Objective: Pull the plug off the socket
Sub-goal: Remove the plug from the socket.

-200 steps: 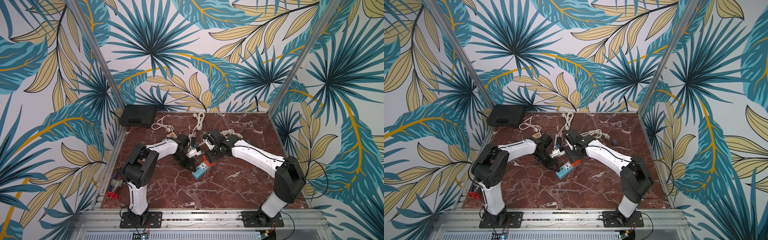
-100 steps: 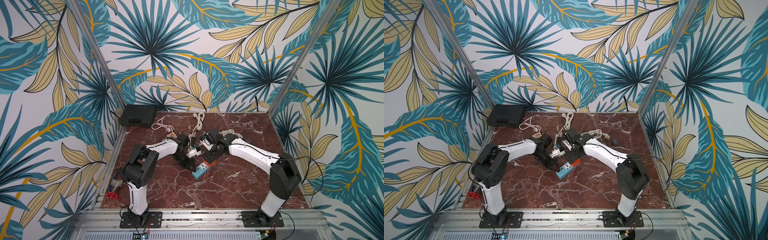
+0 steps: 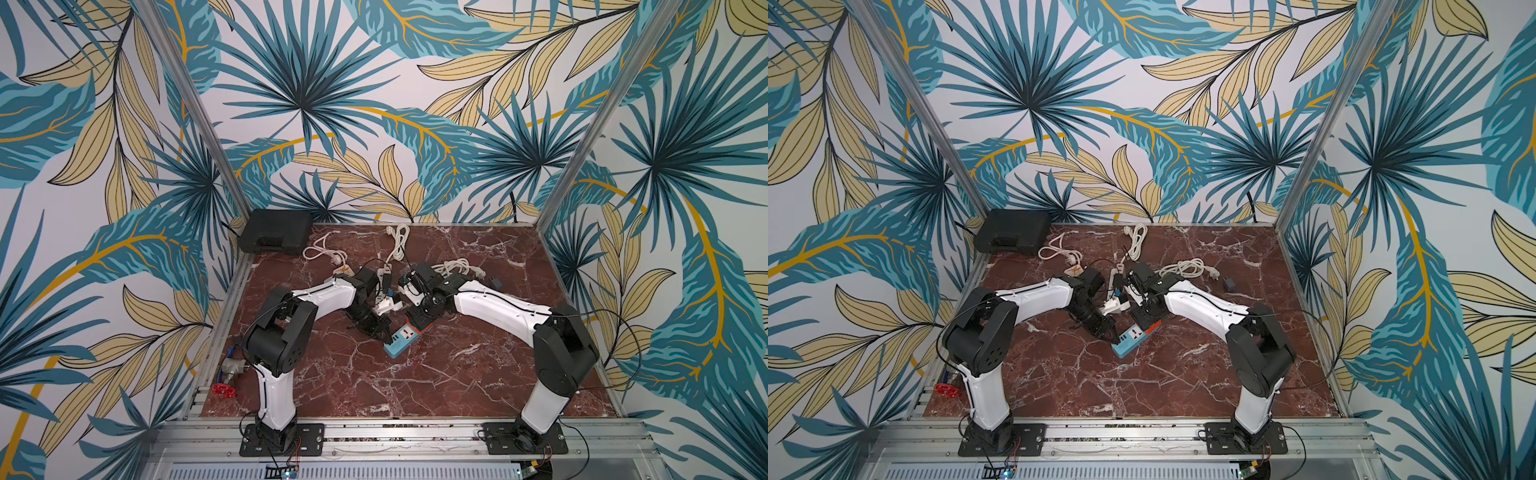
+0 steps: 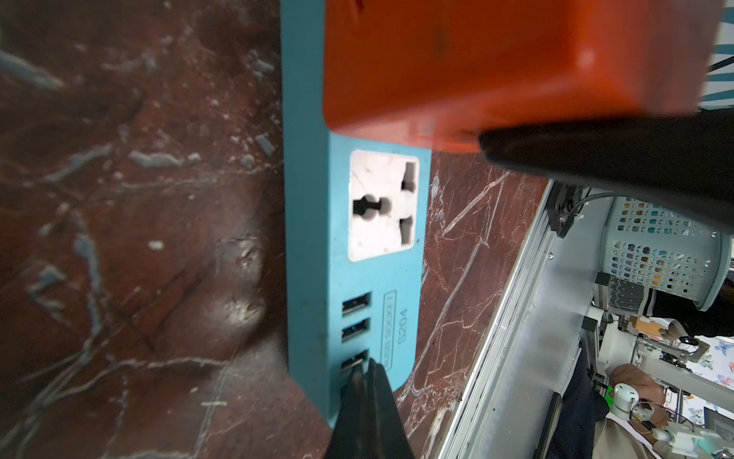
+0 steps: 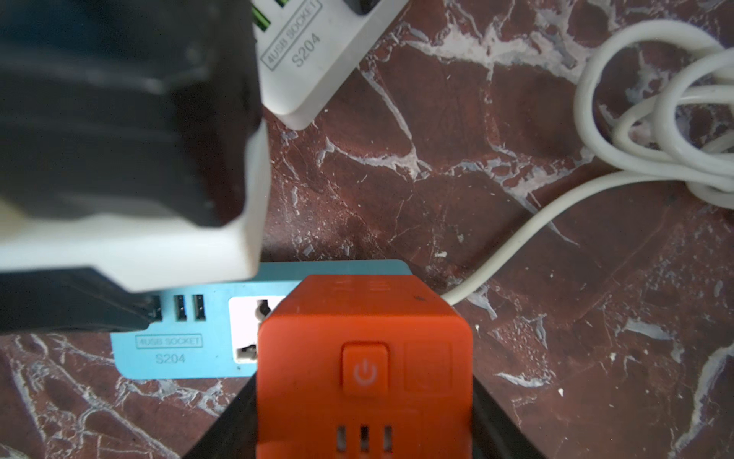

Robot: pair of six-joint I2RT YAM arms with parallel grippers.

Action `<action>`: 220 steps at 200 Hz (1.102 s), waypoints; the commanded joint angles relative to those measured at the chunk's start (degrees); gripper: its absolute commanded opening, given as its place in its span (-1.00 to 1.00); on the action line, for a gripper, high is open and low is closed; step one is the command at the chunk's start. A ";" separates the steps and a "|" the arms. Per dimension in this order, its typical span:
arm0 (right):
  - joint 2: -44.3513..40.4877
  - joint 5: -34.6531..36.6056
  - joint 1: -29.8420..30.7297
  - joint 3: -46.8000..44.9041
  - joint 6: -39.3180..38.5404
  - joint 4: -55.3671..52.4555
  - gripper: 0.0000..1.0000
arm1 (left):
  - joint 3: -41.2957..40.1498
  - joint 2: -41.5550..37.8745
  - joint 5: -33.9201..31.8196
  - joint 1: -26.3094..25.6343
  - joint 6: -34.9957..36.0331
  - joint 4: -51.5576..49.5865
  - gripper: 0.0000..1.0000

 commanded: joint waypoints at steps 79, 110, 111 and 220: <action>-2.58 8.34 6.44 -6.96 5.68 8.68 -0.57 | -0.88 3.83 -9.63 0.30 0.81 1.44 -1.00; -2.49 2.83 5.12 -6.17 6.36 8.29 -0.72 | -0.87 3.89 -9.63 0.30 0.82 1.44 -1.00; -2.49 2.49 4.99 -6.17 6.41 8.31 -0.72 | -0.87 3.85 -9.63 0.26 0.81 1.39 -1.00; -6.45 -4.77 0.29 -8.46 10.17 11.74 -1.00 | -0.79 3.91 -9.59 0.30 0.81 1.44 -1.00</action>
